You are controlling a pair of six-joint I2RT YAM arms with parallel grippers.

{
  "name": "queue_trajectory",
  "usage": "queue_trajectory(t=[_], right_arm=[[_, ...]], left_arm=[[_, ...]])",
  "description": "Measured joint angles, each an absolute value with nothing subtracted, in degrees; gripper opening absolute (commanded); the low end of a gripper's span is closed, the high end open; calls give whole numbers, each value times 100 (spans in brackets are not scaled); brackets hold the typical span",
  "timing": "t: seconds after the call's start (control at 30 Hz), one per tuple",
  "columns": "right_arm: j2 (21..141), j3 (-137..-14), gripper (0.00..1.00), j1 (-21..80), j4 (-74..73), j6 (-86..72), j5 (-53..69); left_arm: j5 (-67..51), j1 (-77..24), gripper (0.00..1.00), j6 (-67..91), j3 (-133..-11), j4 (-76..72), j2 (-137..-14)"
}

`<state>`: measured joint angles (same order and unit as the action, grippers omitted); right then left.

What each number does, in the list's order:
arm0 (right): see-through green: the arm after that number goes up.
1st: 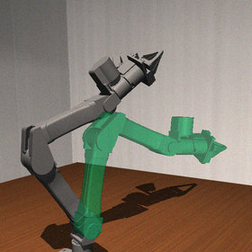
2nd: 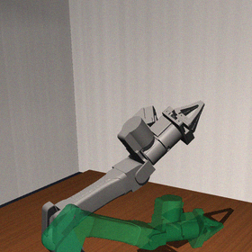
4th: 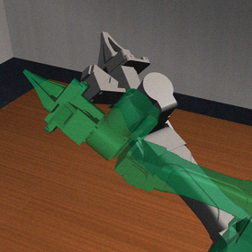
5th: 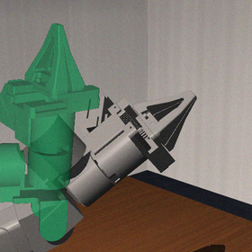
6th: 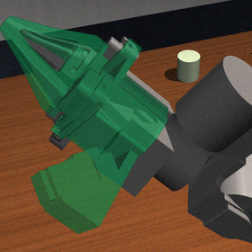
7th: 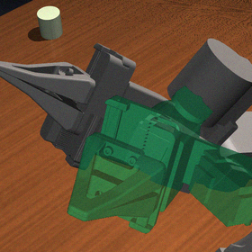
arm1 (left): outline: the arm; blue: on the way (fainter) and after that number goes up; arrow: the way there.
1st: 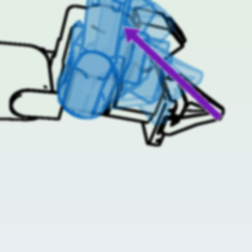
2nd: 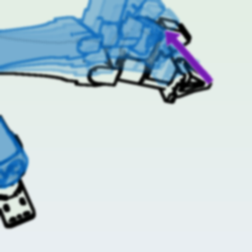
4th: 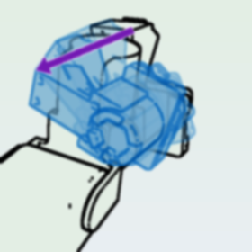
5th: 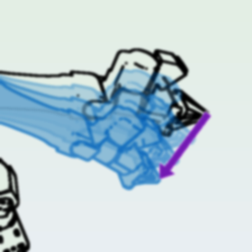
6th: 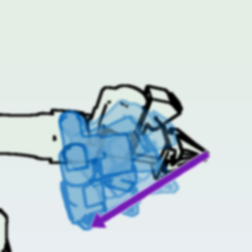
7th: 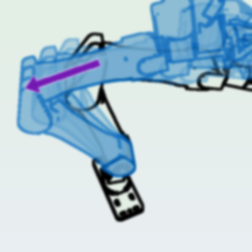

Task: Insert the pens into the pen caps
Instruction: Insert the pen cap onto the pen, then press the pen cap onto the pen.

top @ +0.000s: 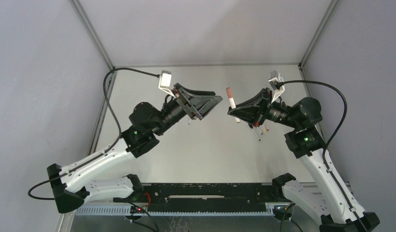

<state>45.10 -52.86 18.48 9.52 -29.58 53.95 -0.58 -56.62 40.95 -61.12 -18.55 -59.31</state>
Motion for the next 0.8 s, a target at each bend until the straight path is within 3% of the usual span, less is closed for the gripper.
queue_trajectory(t=[0.03,0.23,0.5,0.8], right_arm=[[4440,-5223,0,1780,978,-2974,5468],[3966,-4821,0,1402,1015,-2978,6010],[3559,-4491,0,1066,963,-3024,6514],[3426,-4298,0,974,1009,-3249,6611]], left_arm=[[-73,-5660,99,3997,-6112,-1839,-5854],[-454,-5636,100,3695,-6114,-2224,-5649],[-1406,-5612,85,3872,-6366,-2956,-6696],[-1544,-5815,67,3918,-6366,-3317,-7199]])
